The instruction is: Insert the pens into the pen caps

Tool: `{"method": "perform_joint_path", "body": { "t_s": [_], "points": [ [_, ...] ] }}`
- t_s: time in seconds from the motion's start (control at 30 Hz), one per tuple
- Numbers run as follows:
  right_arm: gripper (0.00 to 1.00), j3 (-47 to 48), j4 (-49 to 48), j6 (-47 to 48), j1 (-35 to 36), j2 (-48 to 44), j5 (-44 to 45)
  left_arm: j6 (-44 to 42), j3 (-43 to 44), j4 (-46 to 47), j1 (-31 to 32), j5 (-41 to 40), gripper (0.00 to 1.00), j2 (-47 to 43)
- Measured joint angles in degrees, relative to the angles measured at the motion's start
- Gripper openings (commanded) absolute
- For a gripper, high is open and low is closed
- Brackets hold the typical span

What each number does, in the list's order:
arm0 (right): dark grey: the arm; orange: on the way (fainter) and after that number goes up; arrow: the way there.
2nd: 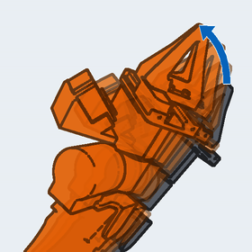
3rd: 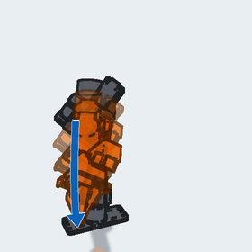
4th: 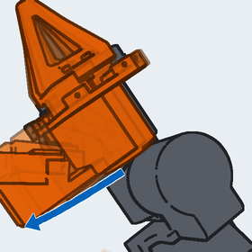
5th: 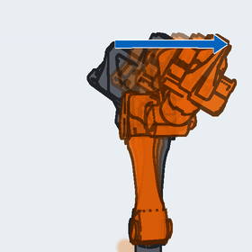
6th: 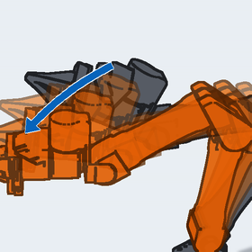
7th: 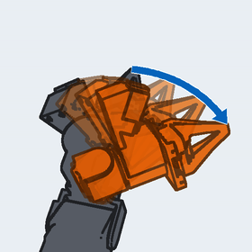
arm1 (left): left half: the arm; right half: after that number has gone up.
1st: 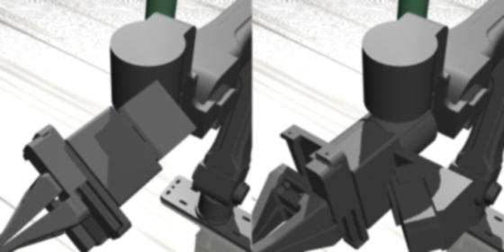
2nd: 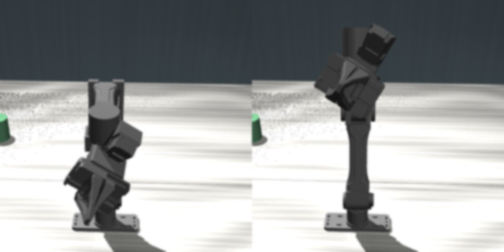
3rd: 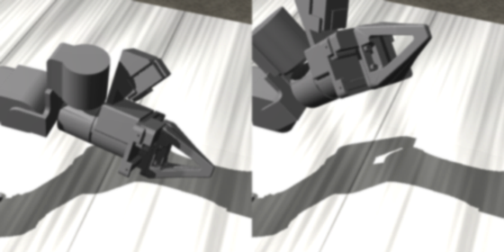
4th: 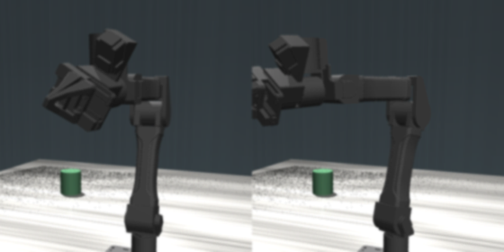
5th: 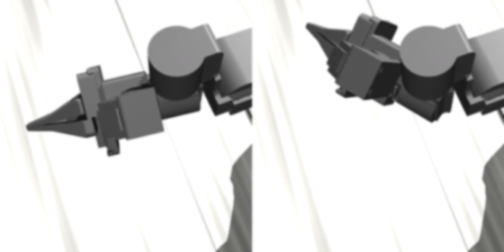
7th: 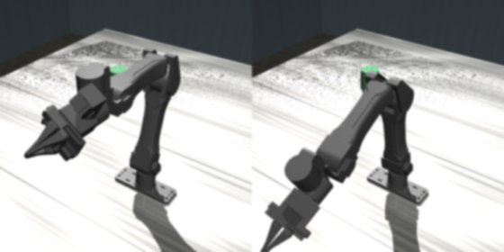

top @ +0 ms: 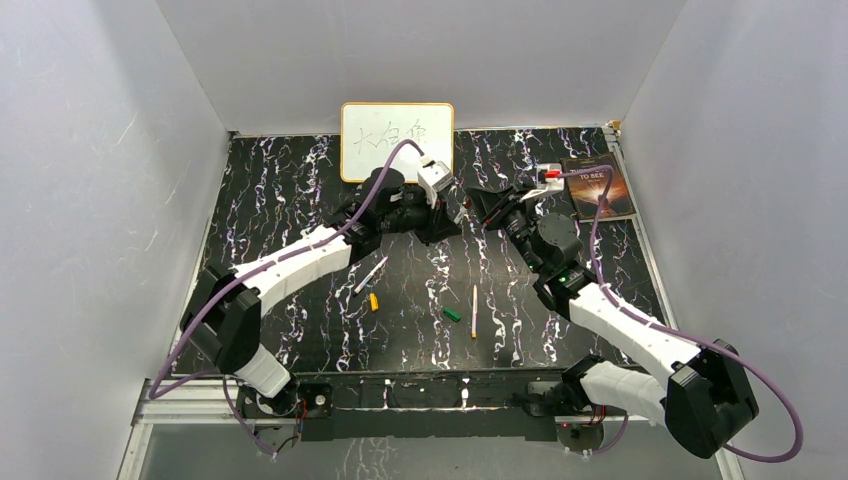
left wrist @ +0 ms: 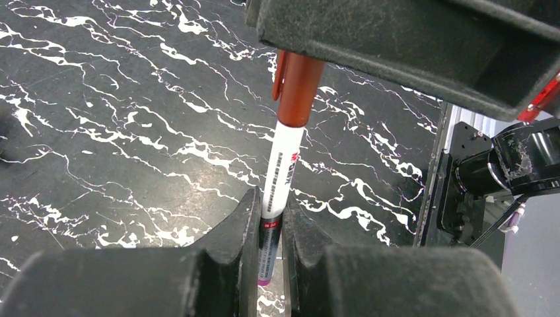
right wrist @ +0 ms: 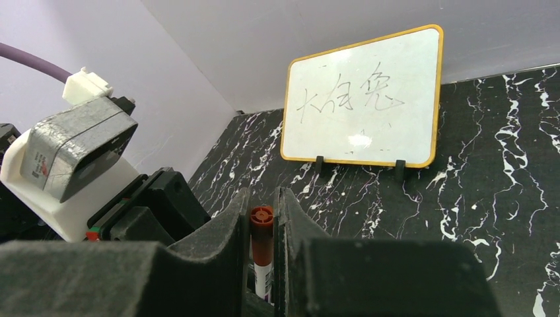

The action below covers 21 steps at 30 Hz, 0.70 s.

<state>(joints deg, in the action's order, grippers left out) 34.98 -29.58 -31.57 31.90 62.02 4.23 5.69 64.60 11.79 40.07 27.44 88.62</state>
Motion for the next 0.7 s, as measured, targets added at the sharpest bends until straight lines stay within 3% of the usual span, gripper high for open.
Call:
{"method": "perform_joint_path", "body": {
  "t_s": [0.7],
  "points": [
    [0.0,-0.81,-1.09,-0.15,1.57,0.61,2.95,1.6,1.44,-0.83,-0.98,4.52,0.0,3.06]
  ]
}}
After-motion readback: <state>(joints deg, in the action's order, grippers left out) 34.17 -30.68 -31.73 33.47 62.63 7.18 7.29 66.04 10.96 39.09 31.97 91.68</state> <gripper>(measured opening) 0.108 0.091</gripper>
